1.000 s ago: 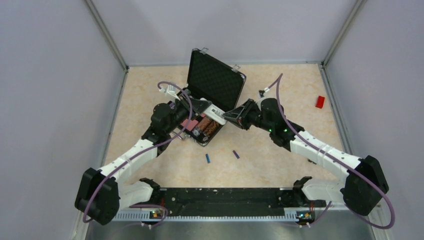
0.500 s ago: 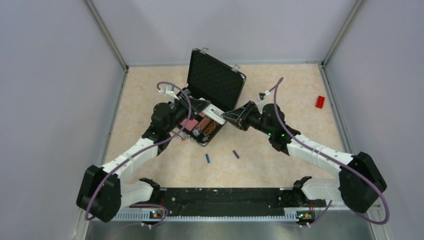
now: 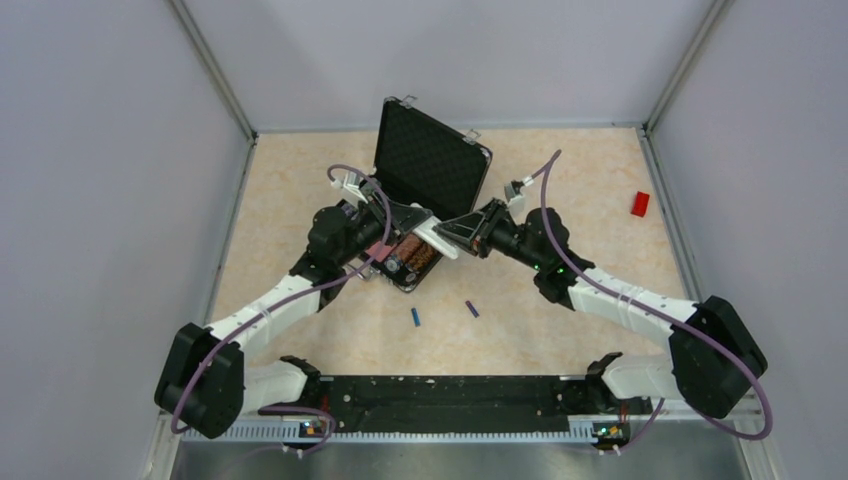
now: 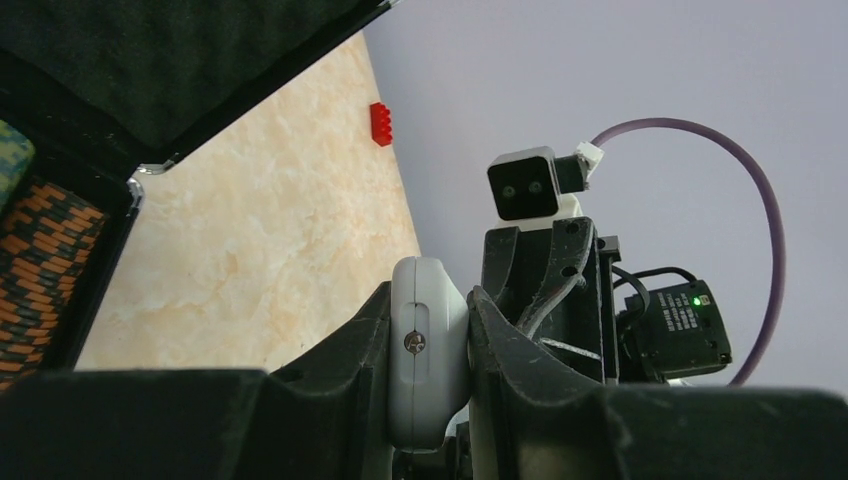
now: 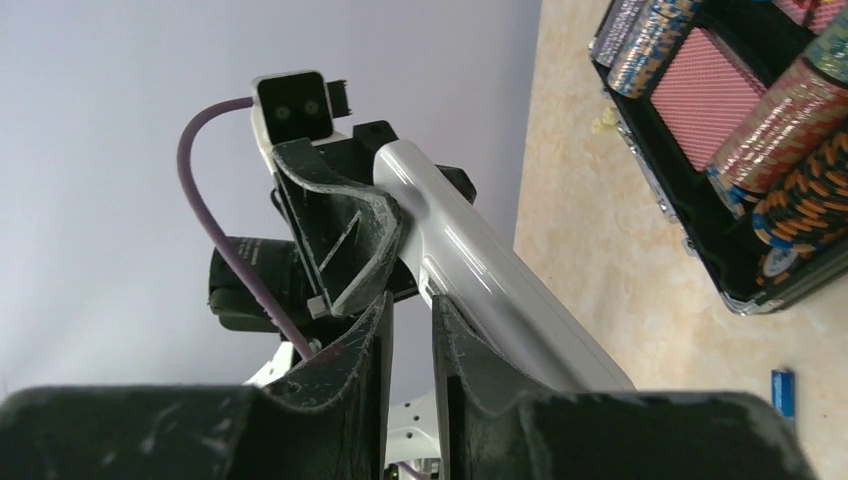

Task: Load the batteries into the remote control

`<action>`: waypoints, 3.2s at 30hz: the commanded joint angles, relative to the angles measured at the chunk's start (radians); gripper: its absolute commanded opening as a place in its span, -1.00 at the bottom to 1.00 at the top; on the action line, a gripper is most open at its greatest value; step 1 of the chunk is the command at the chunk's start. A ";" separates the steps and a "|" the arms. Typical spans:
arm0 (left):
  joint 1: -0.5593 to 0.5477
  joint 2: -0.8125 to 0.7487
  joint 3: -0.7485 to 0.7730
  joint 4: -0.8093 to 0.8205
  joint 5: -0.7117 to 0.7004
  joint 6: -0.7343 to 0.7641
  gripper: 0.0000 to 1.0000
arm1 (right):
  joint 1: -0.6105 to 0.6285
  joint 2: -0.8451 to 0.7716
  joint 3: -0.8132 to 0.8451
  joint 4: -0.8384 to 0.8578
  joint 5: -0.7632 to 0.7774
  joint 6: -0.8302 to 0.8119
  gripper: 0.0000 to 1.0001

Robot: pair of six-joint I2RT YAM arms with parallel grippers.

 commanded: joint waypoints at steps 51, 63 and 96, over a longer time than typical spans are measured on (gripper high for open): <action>-0.055 0.075 -0.151 0.207 -0.135 0.098 -1.00 | 0.007 -0.022 0.015 -0.462 0.083 -0.064 -0.57; -0.056 0.061 -0.151 0.195 -0.150 0.102 -1.00 | 0.007 -0.021 0.017 -0.511 0.084 -0.062 -0.55; -0.066 0.058 -0.157 0.348 -0.037 -0.027 -1.00 | 0.007 0.005 -0.137 -0.209 0.060 0.024 -0.58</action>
